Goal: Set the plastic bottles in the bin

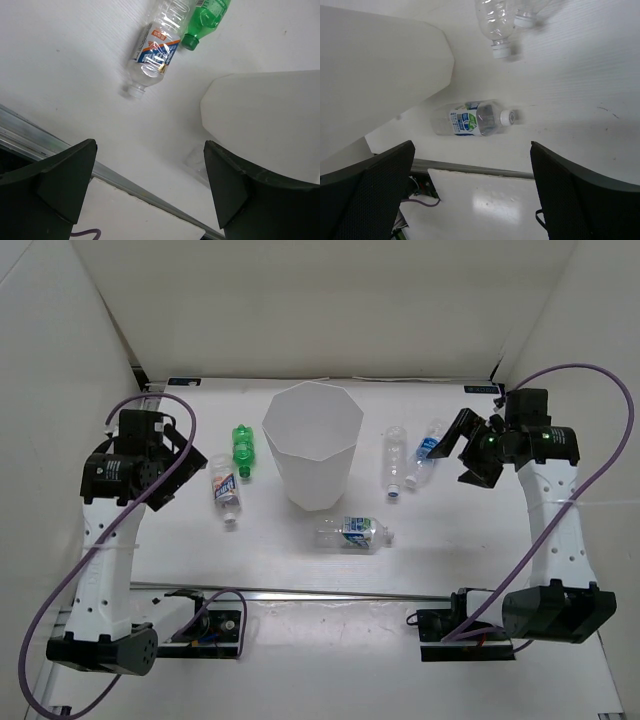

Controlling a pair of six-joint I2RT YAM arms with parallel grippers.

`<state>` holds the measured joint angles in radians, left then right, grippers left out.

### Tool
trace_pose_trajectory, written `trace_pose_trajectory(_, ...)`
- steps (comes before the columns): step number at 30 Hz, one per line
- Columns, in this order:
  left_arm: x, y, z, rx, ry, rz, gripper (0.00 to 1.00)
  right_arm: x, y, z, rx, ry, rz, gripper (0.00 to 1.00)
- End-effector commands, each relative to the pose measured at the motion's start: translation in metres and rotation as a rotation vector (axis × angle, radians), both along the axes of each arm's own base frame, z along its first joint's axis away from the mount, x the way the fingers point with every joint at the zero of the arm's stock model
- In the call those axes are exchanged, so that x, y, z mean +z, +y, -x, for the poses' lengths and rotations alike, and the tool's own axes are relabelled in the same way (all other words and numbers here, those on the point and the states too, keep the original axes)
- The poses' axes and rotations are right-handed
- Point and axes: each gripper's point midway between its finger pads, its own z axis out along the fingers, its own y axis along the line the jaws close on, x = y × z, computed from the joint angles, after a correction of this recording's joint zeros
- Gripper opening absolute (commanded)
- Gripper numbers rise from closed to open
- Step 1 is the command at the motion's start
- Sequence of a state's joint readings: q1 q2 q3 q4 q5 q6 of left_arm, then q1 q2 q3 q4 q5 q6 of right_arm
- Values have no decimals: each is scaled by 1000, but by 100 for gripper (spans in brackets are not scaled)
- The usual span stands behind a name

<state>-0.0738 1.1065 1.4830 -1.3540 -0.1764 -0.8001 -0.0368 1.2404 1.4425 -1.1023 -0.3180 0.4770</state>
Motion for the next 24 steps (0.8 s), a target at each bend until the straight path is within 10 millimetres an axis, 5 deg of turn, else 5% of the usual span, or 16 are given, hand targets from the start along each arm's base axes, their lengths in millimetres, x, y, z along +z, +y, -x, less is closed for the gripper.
trace_pose_trajectory(1, 12, 5, 6, 1, -31, -22, 99, -13, -13, -3, -70, 64, 64, 100)
trace_pose_trajectory(6, -2, 3, 11, -35, 58, -29, 99, -32, -40, -13, -192, 140, 186, 100)
trace_pose_trajectory(10, 3, 12, 17, 3, 32, -61, 99, -43, -51, -50, -230, 197, 220, 100)
trace_pose_trajectory(11, 1, 12, 20, 11, 35, -55, 99, -33, -53, -64, -237, 170, 200, 100)
trace_pose_trajectory(16, -8, 11, 24, -2, 60, -55, 99, -51, -44, -118, -197, 213, 125, 100)
trace_pose_trajectory(24, -17, 14, 26, -27, 97, -80, 99, -98, -42, -168, -176, 275, 99, 100)
